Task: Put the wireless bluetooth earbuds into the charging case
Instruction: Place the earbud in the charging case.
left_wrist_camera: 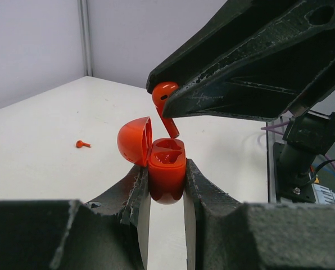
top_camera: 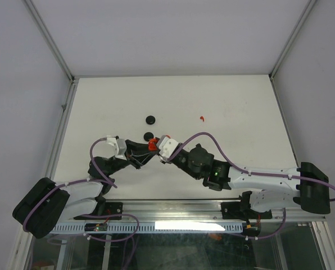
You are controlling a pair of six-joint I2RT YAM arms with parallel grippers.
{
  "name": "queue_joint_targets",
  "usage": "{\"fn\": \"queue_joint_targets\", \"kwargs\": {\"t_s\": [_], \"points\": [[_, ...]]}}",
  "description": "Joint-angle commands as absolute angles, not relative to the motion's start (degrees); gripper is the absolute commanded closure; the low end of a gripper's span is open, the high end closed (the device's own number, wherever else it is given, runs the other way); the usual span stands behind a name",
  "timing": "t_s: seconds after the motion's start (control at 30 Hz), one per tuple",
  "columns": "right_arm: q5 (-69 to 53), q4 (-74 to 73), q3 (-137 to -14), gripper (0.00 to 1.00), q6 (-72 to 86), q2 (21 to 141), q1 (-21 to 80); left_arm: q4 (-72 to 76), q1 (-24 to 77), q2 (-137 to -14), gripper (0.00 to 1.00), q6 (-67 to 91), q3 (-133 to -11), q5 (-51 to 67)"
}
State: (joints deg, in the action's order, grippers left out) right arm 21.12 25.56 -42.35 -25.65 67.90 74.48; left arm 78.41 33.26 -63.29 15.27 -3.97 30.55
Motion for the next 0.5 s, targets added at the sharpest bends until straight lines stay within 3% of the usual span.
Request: {"fn": "queue_joint_targets", "kwargs": {"t_s": [0.0,0.47], "points": [[20.74,32.69,-42.51,0.95,-26.50,67.16,74.94,82.95,32.78,-62.47,1.00,18.02,-4.33,31.82],[19.16,31.44,-42.72,0.95,-26.76,67.94,75.34,84.81,32.78,-62.36,1.00,22.79,-4.41,30.12]]}}
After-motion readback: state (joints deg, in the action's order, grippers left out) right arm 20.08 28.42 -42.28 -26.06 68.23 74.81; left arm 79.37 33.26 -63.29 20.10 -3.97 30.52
